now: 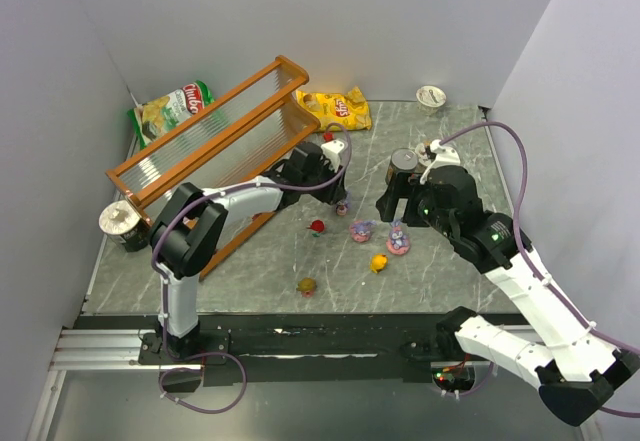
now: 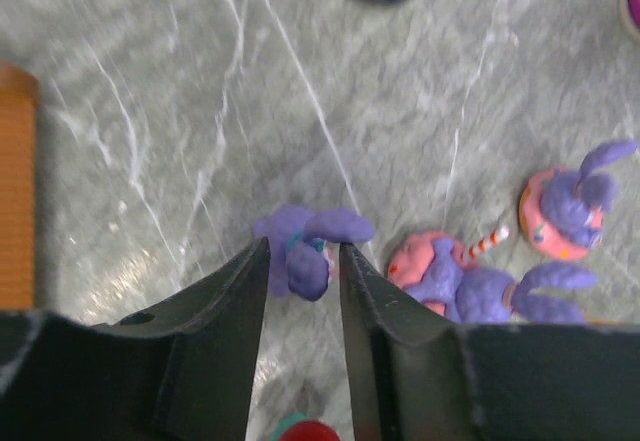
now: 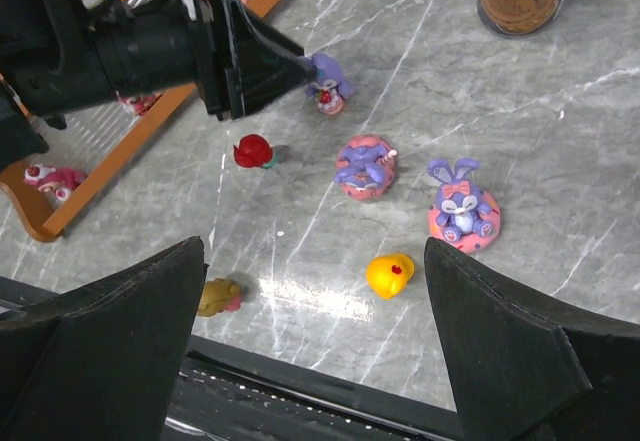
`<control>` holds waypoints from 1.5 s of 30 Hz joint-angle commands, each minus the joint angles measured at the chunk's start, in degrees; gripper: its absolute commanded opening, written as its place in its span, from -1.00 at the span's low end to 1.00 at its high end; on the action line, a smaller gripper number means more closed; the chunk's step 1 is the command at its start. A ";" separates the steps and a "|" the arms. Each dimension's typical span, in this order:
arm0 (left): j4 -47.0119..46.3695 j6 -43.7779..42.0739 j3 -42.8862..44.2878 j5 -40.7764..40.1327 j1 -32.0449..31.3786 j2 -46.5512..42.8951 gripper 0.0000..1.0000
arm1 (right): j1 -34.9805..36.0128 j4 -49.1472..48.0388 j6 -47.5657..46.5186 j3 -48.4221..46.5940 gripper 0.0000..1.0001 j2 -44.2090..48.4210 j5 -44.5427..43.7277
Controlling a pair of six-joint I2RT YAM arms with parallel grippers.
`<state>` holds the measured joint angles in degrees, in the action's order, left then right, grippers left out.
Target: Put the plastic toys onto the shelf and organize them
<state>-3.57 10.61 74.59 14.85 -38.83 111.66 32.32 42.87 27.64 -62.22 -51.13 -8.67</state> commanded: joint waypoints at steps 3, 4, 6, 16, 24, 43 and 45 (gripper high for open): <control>-3.19 -1.64 3.64 -3.25 -0.81 0.67 -0.27 | -0.32 0.46 1.28 1.22 0.92 1.65 -1.09; -3.11 -1.82 3.72 -3.34 -0.90 0.67 -0.28 | -0.32 0.54 1.36 1.31 0.92 1.74 -1.00; -2.58 -2.08 4.25 -2.99 -0.90 1.37 -0.35 | -0.41 0.63 1.45 1.48 0.92 2.00 -1.18; -1.17 -1.47 3.90 -3.07 -1.43 0.23 -0.98 | -0.41 0.11 1.72 2.27 0.91 2.44 -1.18; 0.41 -0.85 5.83 -7.11 -2.22 -3.01 -0.98 | -0.50 -0.25 1.63 2.27 0.91 2.62 -1.00; 21.49 -17.37 23.66 -21.17 -1.69 -16.74 -0.98 | -0.59 -4.02 0.49 3.15 0.90 2.44 -1.09; 23.25 -18.78 28.04 -22.32 -1.43 -16.04 -0.98 | -0.50 -4.38 -0.04 3.07 0.90 2.01 -1.09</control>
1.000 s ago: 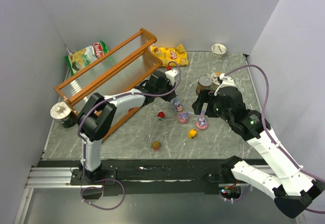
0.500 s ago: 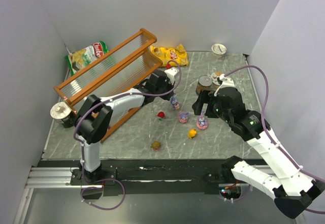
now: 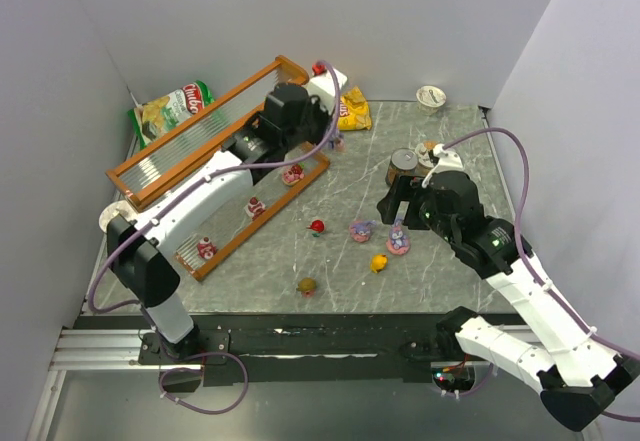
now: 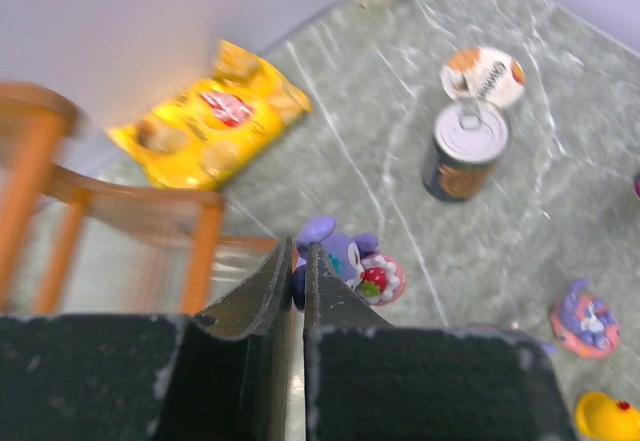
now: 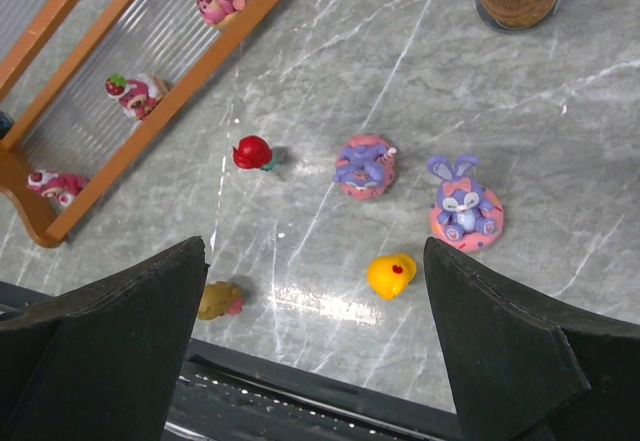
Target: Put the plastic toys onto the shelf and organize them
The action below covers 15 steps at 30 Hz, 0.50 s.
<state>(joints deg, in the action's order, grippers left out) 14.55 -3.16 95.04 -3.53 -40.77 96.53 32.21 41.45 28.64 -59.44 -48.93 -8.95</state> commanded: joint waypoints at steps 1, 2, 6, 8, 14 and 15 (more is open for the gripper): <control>7.32 -5.45 9.18 -4.20 1.13 -0.65 -0.98 | -0.39 -3.13 -1.13 0.12 0.90 -0.38 -0.81; 8.03 -6.06 10.50 -4.20 1.48 -0.47 -0.98 | -0.48 -3.39 -1.22 0.11 0.90 -0.47 -0.81; 12.51 -7.47 18.48 -3.33 4.03 1.37 -0.98 | -0.57 -4.01 -1.84 0.20 0.91 -0.90 -0.72; 14.63 -8.09 21.57 -2.98 6.05 1.99 -0.98 | -0.65 -4.01 -2.10 -0.06 0.90 -1.08 -0.72; 15.86 -11.86 25.62 -3.06 11.06 2.08 -0.98 | -0.92 -4.36 -2.98 -0.24 0.90 -1.87 -0.72; 15.86 -12.57 25.89 -3.15 11.59 2.17 -0.98 | -1.00 -4.36 -3.07 -0.32 0.90 -2.05 -0.72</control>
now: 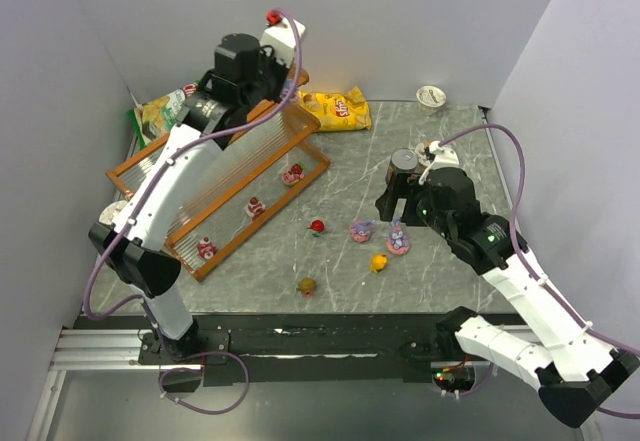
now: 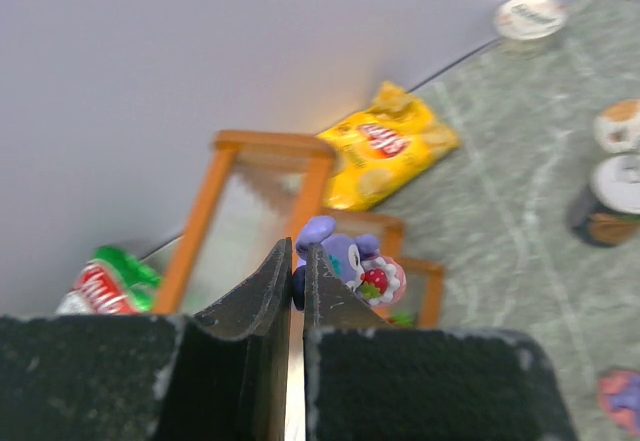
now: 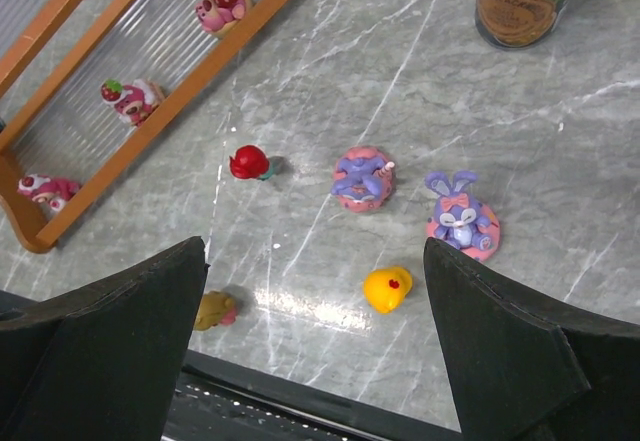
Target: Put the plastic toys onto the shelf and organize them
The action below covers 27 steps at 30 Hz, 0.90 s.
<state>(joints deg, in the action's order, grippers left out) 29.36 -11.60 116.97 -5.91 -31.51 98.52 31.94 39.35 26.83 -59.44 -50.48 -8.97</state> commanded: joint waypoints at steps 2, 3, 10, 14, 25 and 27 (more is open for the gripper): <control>0.52 -5.80 4.23 -0.86 3.90 0.18 -0.98 | -0.74 -2.44 -1.43 -0.50 0.90 -1.20 -0.52; 0.43 -6.33 4.49 -0.25 4.43 0.36 -0.98 | -0.74 -2.44 -1.52 -0.59 0.91 -1.29 -0.35; -1.15 -10.46 4.76 6.51 9.44 0.97 -0.98 | -1.01 -2.44 -1.61 -1.47 0.89 -2.87 0.09; -1.33 -12.22 6.77 10.65 11.20 2.29 -0.98 | -1.01 -1.48 -0.82 -2.61 0.89 -4.10 1.32; -2.47 -12.40 7.31 17.42 12.17 4.49 -0.98 | -1.09 0.73 -0.90 -5.69 0.86 -6.74 4.66; -2.73 -12.66 7.66 17.52 12.17 5.19 -0.98 | -1.09 0.37 -0.81 -5.60 0.86 -7.00 5.36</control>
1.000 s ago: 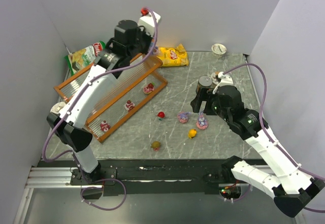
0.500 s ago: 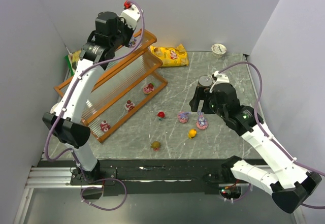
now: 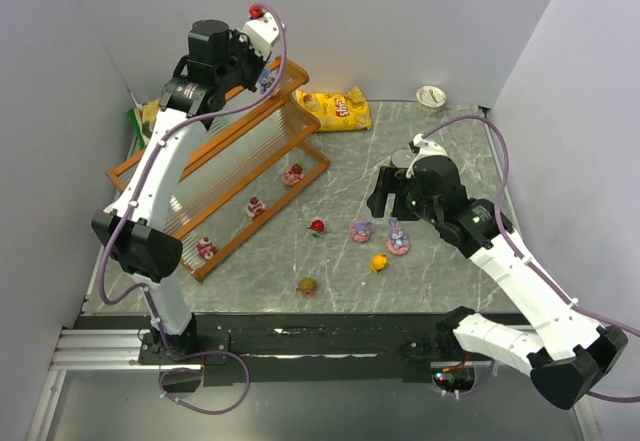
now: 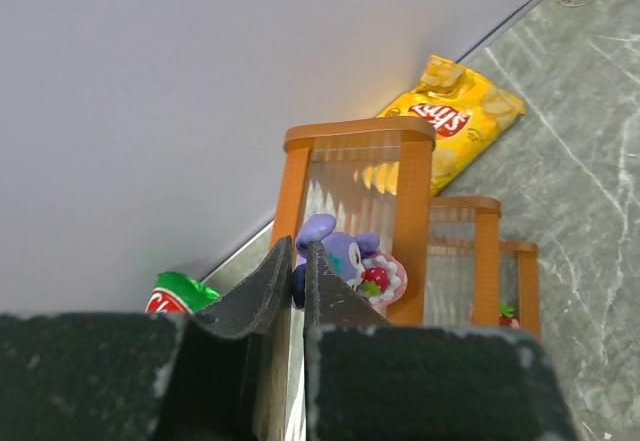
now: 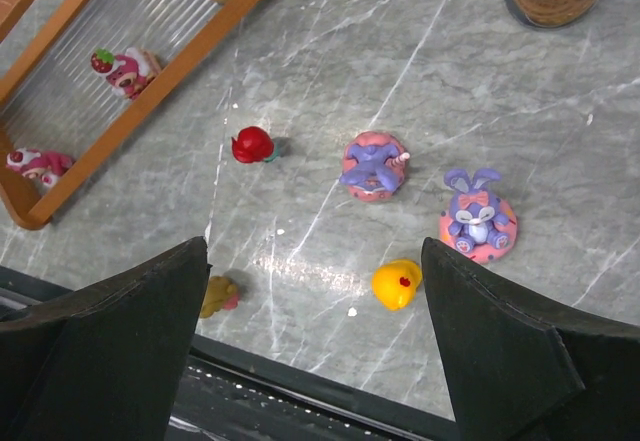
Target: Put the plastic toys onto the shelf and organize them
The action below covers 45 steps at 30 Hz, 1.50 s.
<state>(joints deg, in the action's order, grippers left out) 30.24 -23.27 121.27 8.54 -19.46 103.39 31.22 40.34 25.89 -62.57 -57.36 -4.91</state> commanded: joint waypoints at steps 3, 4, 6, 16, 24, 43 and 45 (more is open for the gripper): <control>-2.65 -1.34 5.28 2.98 0.21 1.71 -0.98 | -0.37 -0.87 0.04 -2.12 0.84 -0.20 1.92; -2.12 -1.43 5.90 2.98 0.13 2.07 -0.98 | -0.37 -0.87 0.13 -2.04 0.84 -0.12 2.01; -1.41 -1.52 7.22 2.89 0.22 3.04 -0.98 | -0.37 -0.96 -0.14 -2.03 0.84 -0.20 2.01; 4.83 -1.96 10.56 0.34 0.22 5.50 -0.98 | -0.37 -1.75 -1.28 -1.86 0.83 -0.91 2.88; 6.41 -2.05 10.47 -0.97 0.30 5.68 -0.98 | -0.37 -2.98 -0.93 -0.89 0.84 -1.35 4.03; 5.53 -2.92 9.95 -0.10 1.89 5.50 -0.98 | -0.37 -3.34 -0.84 -0.98 0.82 -2.31 4.38; 5.27 -3.01 9.51 -0.10 1.89 5.50 -0.98 | -0.37 -3.16 -0.84 -1.15 0.82 -2.40 4.29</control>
<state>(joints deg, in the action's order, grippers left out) 36.42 -24.84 129.47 7.66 -17.91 109.25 31.22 38.94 25.43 -62.59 -59.68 -0.54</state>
